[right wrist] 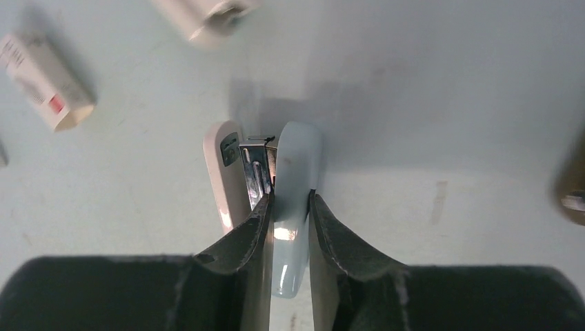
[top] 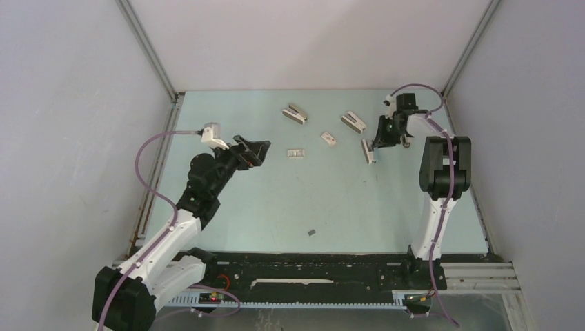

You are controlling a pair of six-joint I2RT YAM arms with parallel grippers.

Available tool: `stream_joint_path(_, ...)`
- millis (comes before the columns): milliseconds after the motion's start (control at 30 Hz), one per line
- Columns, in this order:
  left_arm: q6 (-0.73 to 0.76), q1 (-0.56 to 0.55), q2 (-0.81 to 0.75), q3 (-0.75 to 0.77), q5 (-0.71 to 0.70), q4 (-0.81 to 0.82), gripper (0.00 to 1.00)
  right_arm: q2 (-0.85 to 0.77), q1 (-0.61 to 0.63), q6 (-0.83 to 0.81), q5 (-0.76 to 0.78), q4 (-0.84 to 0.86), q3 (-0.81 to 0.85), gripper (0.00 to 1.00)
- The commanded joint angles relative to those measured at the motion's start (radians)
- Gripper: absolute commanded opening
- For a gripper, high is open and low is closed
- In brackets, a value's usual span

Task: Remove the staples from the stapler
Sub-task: Pick up the stapler from the center of the board.

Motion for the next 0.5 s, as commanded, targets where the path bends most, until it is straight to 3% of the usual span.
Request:
stream_joint_path(0,-0.013,0.006,0.004,0.013,0.025,0.064,1.00,-0.044,0.095,-0.045,-0.119,-0.066,-0.073,0.28)
stream_joint_path(200,-0.057,0.006,0.036,-0.008,0.052,0.118,1.00,-0.118,0.193,-0.079,-0.177,-0.043,-0.174,0.29)
stream_joint_path(467,-0.225,0.006,0.173,-0.007,0.095,0.184,0.99,-0.156,0.265,-0.051,-0.213,-0.036,-0.183,0.28)
